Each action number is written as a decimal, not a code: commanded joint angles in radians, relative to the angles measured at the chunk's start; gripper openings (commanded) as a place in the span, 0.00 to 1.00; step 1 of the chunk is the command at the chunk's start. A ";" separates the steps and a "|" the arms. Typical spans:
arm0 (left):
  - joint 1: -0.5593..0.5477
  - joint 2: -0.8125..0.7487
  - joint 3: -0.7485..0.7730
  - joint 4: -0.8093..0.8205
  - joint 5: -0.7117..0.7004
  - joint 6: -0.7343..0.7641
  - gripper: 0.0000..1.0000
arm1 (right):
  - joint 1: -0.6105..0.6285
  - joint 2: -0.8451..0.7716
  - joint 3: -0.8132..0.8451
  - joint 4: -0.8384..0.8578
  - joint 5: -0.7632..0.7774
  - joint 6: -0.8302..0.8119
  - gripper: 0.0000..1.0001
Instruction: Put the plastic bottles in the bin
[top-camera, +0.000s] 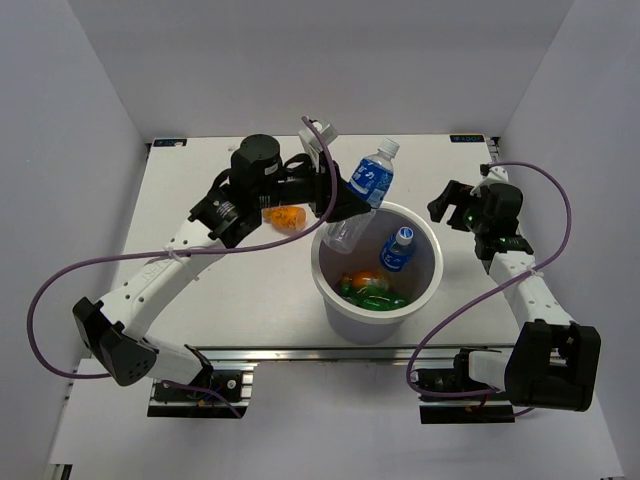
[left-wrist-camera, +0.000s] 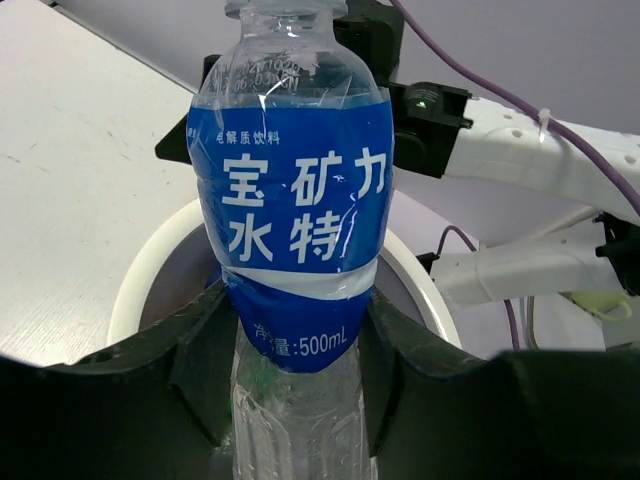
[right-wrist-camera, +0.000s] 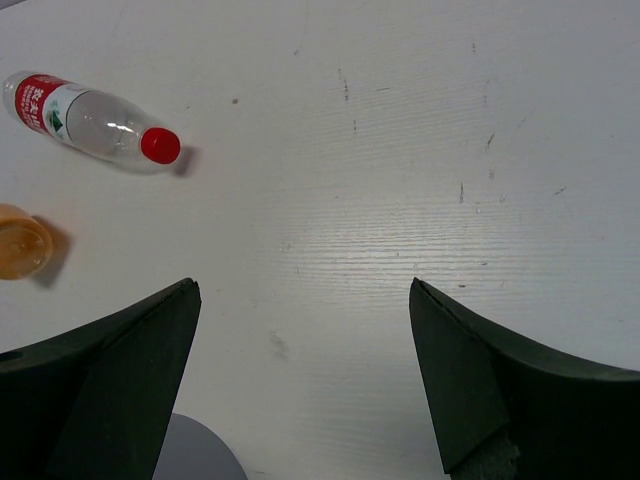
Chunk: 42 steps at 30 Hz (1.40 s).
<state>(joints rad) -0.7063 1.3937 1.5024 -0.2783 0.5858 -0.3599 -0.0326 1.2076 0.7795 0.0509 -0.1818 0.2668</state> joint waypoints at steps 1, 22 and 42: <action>-0.015 -0.016 0.013 0.019 0.034 0.018 0.60 | -0.004 -0.011 0.018 0.018 0.011 -0.015 0.89; 0.132 0.016 0.059 -0.156 -0.667 -0.080 0.98 | -0.004 -0.006 0.020 0.017 0.042 -0.024 0.90; 0.415 0.306 -0.197 -0.162 -0.701 -0.335 0.98 | -0.004 0.109 0.067 -0.033 0.127 -0.038 0.89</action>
<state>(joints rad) -0.2985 1.7336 1.3403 -0.4446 -0.0914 -0.6308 -0.0326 1.3022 0.7982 0.0090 -0.0731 0.2455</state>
